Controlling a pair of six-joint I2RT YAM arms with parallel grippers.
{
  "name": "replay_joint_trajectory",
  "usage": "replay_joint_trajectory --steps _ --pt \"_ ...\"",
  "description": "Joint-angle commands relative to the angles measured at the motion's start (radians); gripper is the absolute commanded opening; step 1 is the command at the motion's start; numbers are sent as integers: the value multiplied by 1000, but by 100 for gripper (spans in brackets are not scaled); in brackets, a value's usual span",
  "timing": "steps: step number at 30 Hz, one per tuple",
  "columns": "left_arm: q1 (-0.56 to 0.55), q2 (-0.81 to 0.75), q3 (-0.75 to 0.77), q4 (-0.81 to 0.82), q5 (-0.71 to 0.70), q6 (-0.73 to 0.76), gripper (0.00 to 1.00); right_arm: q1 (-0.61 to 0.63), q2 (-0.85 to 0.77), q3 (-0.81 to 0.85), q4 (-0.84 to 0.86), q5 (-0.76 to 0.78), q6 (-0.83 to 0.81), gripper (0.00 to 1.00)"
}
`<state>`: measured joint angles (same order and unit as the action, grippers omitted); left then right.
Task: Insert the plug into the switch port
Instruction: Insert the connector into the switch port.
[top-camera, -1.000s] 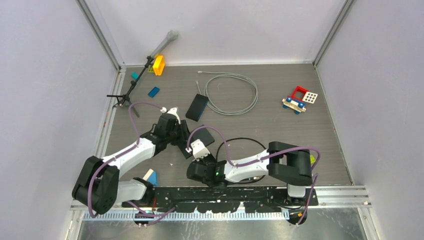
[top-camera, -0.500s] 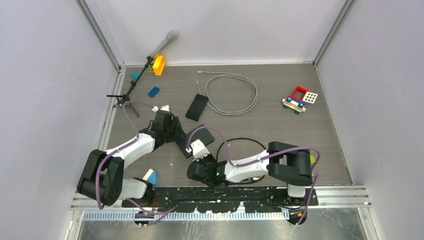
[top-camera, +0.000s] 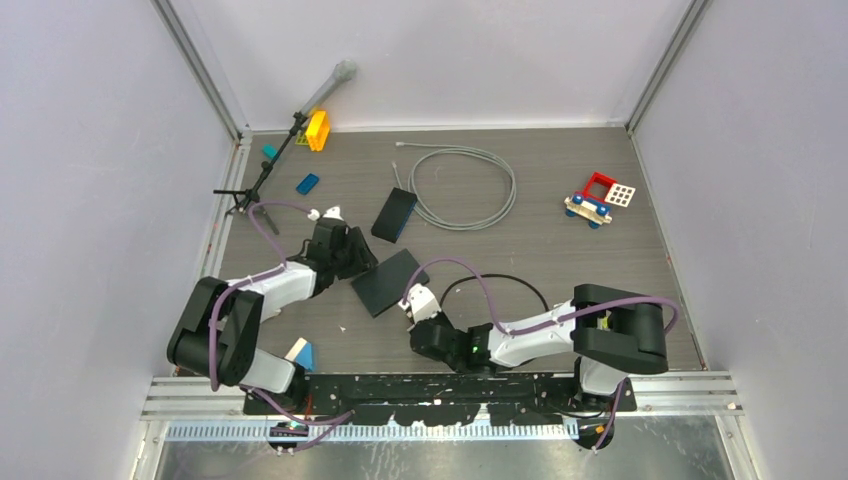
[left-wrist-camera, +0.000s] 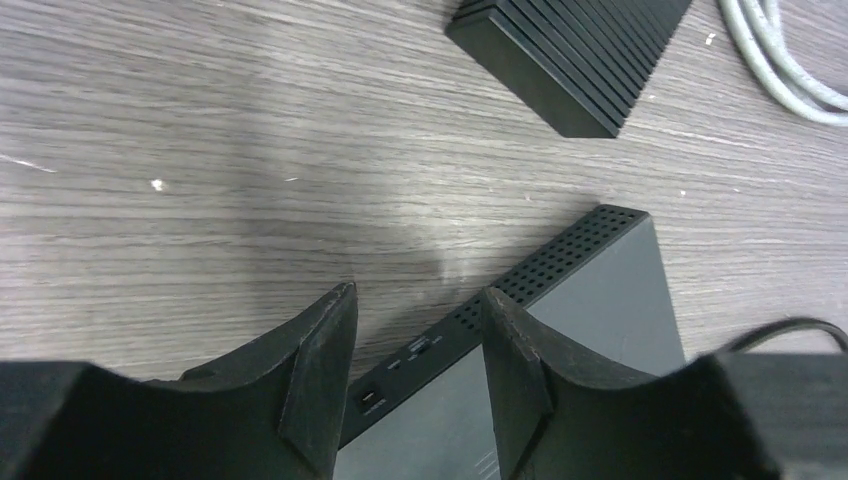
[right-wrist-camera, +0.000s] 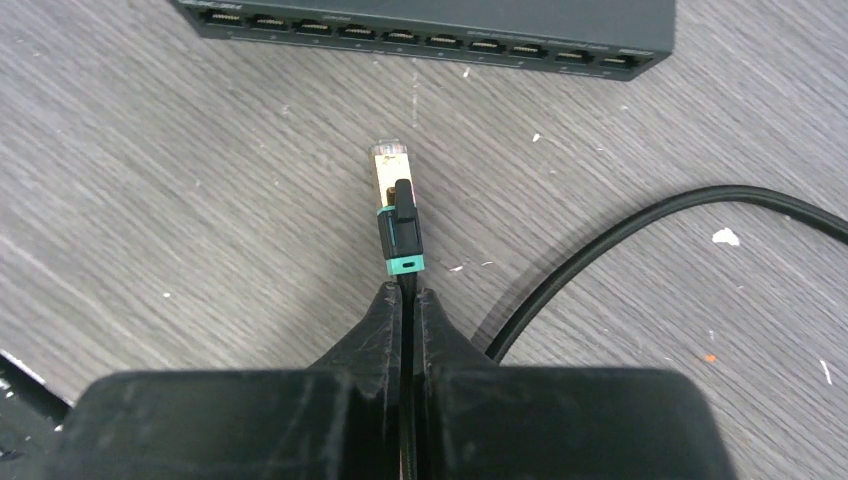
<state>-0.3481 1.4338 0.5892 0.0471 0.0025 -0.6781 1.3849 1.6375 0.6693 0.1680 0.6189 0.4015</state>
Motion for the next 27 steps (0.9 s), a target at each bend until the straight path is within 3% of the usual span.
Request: replay_joint_trajectory --steps 1,5,8,14,17,23,27 --pt "3 25 -61 59 101 -60 51 -5 -41 -24 95 -107 -45 0" --pt "1 -42 -162 99 171 -127 51 -4 -69 -47 106 -146 -75 0" --pt "1 -182 -201 26 159 -137 51 -4 -131 -67 105 -163 -131 0" --pt "0 -535 -84 -235 125 -26 58 -8 -315 -118 107 -189 -292 1" --pt "-1 -668 -47 -267 196 42 59 -16 -425 -144 115 -269 -357 1" --pt "-2 -902 -137 -7 580 59 64 -37 -632 -162 95 -425 -441 0" --pt "-4 -974 -210 222 749 -17 66 -47 -735 -129 27 -513 -441 1"
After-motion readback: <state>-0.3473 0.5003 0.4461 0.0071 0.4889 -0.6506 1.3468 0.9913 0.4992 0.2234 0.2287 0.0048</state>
